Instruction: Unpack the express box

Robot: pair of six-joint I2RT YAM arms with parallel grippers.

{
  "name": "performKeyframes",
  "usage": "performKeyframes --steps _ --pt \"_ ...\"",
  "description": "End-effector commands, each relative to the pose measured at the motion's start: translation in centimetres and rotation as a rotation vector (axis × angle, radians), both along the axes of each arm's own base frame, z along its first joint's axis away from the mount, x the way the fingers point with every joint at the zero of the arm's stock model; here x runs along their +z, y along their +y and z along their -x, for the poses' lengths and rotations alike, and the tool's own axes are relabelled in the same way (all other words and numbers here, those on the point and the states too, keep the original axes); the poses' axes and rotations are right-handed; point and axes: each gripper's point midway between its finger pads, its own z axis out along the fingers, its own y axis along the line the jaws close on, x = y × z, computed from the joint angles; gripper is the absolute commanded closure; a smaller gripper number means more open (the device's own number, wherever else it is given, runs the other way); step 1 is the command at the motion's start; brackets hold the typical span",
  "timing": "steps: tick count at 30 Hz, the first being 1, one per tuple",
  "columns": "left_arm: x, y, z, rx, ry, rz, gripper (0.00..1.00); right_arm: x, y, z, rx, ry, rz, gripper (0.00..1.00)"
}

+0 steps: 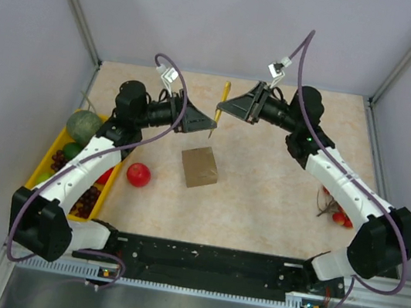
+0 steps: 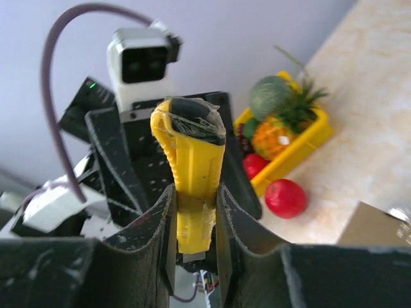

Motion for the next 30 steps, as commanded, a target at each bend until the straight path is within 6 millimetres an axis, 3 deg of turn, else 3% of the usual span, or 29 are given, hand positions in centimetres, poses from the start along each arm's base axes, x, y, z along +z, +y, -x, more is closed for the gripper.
performKeyframes --steps 1,4,8,9,17,22,23,25,27,28,30 --pt "8.4 -0.6 2.7 -0.085 -0.23 0.145 0.13 8.5 0.8 5.3 0.183 -0.279 -0.14 1.0" --pt "9.4 -1.0 3.6 -0.121 -0.254 0.14 0.12 10.3 1.2 7.1 0.229 -0.322 -0.171 1.0" --pt "10.1 -1.4 5.0 -0.182 -0.277 0.155 0.23 11.8 1.4 8.6 0.264 -0.37 -0.199 1.0" --pt "10.4 -1.5 5.5 -0.197 -0.29 0.163 0.31 12.0 1.4 8.7 0.27 -0.368 -0.205 1.0" --pt "11.3 -1.2 7.2 -0.237 -0.385 0.189 0.58 13.2 1.1 9.6 0.29 -0.409 -0.228 1.0" --pt "11.5 -1.1 7.3 -0.234 -0.413 0.178 0.92 13.0 1.0 9.6 0.288 -0.39 -0.221 1.0" --pt "11.5 -1.1 7.1 -0.227 -0.412 0.17 0.94 12.9 1.1 9.4 0.28 -0.391 -0.217 0.97" --pt "10.3 -1.1 6.4 -0.201 -0.391 0.117 0.98 12.8 1.0 9.0 0.242 -0.375 -0.2 0.78" --pt "10.4 -0.8 5.0 -0.131 -0.464 0.045 1.0 12.1 0.8 8.1 0.182 -0.376 -0.153 0.46" --pt "9.6 -0.5 4.7 -0.106 -0.408 -0.015 1.0 12.4 0.3 7.5 0.11 -0.377 -0.135 0.37" --pt "8.8 0.1 3.7 -0.048 -0.464 -0.11 1.0 12.6 0.0 6.5 0.02 -0.452 -0.052 0.22"
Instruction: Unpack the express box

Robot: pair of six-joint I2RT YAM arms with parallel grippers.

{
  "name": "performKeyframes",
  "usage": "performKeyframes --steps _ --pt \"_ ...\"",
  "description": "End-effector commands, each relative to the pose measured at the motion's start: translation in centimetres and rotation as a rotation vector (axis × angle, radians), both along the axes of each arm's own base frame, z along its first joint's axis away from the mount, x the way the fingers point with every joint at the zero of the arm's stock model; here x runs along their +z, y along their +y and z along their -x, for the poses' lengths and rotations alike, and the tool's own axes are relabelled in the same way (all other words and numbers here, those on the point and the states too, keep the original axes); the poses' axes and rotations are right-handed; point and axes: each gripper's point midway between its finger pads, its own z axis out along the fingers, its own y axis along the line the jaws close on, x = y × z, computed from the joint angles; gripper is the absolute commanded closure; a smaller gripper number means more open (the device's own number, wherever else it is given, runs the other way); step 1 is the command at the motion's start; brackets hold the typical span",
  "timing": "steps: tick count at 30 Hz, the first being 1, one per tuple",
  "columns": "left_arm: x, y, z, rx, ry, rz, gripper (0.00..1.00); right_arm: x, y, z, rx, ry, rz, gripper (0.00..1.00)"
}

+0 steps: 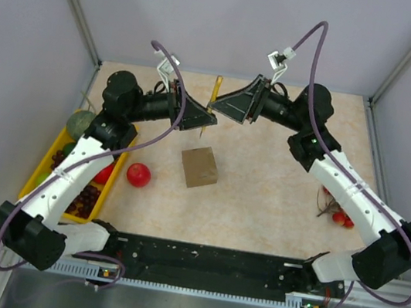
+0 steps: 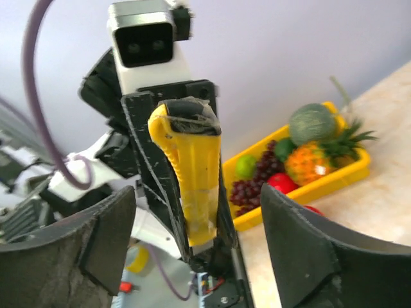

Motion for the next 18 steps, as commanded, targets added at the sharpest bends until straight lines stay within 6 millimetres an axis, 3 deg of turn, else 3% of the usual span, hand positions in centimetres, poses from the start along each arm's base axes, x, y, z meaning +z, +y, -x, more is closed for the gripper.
performKeyframes --steps 1,2,4,10,18 --pt "0.0 1.9 -1.9 0.2 -0.171 -0.173 1.0 3.3 -2.3 -1.1 -0.27 -0.143 0.096 0.19" --pt "-0.3 2.3 -1.8 0.218 -0.167 -0.201 1.0 4.3 -2.2 -0.8 -0.297 -0.174 0.112 0.18" --pt "-0.4 2.7 -2.4 0.266 -0.204 -0.234 1.0 3.1 -2.7 -2.1 -0.38 -0.182 0.205 0.18" --pt "-1.3 2.7 -2.7 0.311 -0.249 -0.317 1.0 3.4 -2.1 -3.4 -0.465 -0.176 0.268 0.24" --pt "-1.3 2.3 -2.8 0.355 -0.279 -0.344 1.0 0.8 -0.8 -5.3 -0.545 -0.132 0.402 0.3"
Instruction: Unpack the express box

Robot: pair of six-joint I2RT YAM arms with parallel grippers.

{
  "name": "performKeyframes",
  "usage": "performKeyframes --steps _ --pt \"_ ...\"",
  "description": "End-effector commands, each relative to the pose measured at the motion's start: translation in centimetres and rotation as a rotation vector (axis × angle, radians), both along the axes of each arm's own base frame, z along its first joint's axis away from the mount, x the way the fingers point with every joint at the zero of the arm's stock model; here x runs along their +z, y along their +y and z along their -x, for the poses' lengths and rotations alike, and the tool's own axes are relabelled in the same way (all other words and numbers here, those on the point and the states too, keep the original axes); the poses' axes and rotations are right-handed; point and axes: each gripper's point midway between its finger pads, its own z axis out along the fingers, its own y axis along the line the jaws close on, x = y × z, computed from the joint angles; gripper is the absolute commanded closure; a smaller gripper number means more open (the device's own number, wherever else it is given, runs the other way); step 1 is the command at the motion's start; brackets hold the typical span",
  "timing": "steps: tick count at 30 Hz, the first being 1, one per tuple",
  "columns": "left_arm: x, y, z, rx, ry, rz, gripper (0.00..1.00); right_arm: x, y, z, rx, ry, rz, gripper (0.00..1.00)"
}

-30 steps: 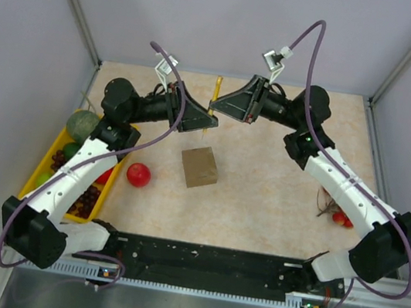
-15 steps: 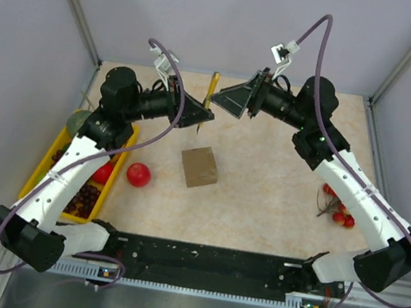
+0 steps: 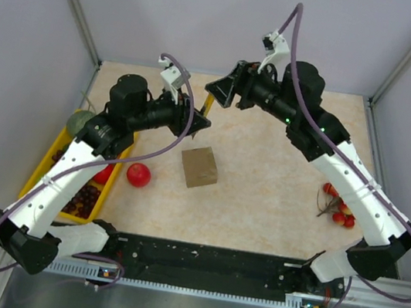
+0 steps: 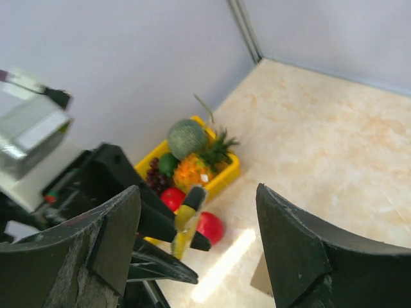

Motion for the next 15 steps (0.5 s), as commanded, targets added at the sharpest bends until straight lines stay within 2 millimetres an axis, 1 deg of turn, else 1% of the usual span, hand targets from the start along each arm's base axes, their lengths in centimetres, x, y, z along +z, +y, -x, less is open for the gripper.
performKeyframes --steps 1,4,5,6,7,9,10,11,12,13,14,15 --pt "2.3 0.5 -0.3 0.051 -0.104 -0.014 1.0 -1.7 0.1 -1.3 -0.09 0.018 0.099 0.3" --pt "1.9 0.4 -0.2 0.054 -0.101 -0.027 1.0 -2.2 1.0 -1.0 -0.063 0.035 0.11 0.35" --pt "1.9 0.3 -0.1 0.051 -0.098 -0.028 1.0 -2.5 1.2 -1.1 -0.06 0.047 0.108 0.44" --pt "1.8 0.3 -0.1 0.051 -0.094 -0.027 1.0 -2.6 1.4 -0.9 -0.05 0.054 0.108 0.49" --pt "2.0 0.2 0.0 0.044 -0.096 -0.023 1.0 -2.7 1.5 -0.8 -0.04 0.058 0.107 0.67" --pt "2.4 0.2 0.1 0.045 -0.099 -0.008 1.0 -2.7 1.4 -0.8 -0.049 0.072 0.098 0.83" --pt "2.6 0.3 0.2 0.047 -0.103 -0.001 0.99 -2.7 1.3 -0.7 -0.047 0.074 0.097 0.97" --pt "2.9 0.3 0.2 0.051 -0.104 0.008 0.96 -2.4 1.3 -0.5 -0.045 0.073 0.088 1.0" --pt "3.1 0.3 0.2 0.052 -0.104 0.015 0.82 -2.4 1.2 -0.5 -0.047 0.075 0.085 1.0" --pt "3.4 0.2 0.5 0.043 -0.106 0.026 0.75 -2.1 1.1 -0.4 -0.047 0.073 0.08 1.0" --pt "3.6 0.1 0.7 0.037 -0.095 0.04 0.66 -2.1 1.0 -0.4 -0.05 0.073 0.078 1.0" --pt "3.8 0.1 0.7 0.034 -0.09 0.05 0.55 -1.5 0.7 -0.1 -0.053 0.064 0.068 1.0"
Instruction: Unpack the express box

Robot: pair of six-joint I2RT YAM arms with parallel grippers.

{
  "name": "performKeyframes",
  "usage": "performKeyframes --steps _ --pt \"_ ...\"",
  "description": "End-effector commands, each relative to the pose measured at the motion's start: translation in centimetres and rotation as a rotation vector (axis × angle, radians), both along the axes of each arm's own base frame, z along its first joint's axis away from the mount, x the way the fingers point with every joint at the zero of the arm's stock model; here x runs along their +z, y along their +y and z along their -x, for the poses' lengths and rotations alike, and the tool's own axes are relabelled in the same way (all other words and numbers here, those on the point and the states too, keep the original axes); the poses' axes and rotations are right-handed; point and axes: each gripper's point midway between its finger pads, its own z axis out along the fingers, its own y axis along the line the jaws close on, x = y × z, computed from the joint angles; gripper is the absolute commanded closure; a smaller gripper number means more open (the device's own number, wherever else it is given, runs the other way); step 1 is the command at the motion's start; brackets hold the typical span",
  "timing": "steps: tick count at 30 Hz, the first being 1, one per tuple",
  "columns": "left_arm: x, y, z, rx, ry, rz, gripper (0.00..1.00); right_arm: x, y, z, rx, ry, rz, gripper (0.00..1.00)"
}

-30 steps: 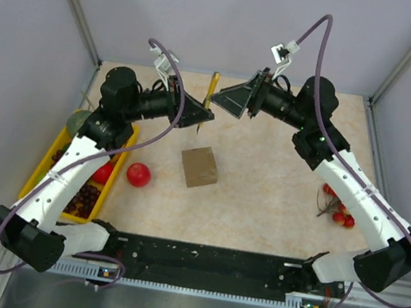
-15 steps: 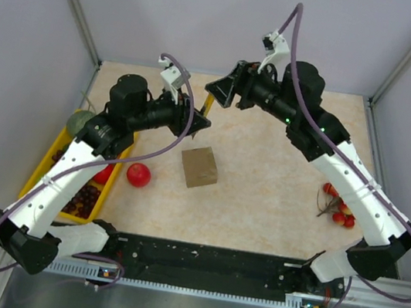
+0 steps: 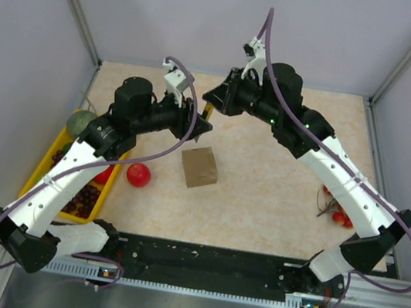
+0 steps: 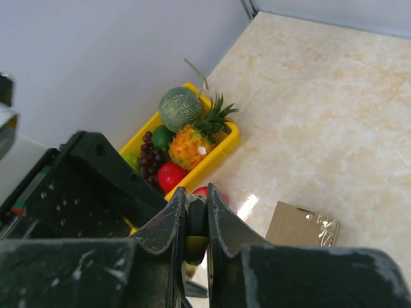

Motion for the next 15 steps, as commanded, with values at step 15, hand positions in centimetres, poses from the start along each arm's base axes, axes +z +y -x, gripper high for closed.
performKeyframes --steps 15 --pt "8.0 -0.8 5.7 -0.305 0.014 0.426 0.14 10.2 -5.0 5.3 0.132 -0.275 -0.261 1.0"
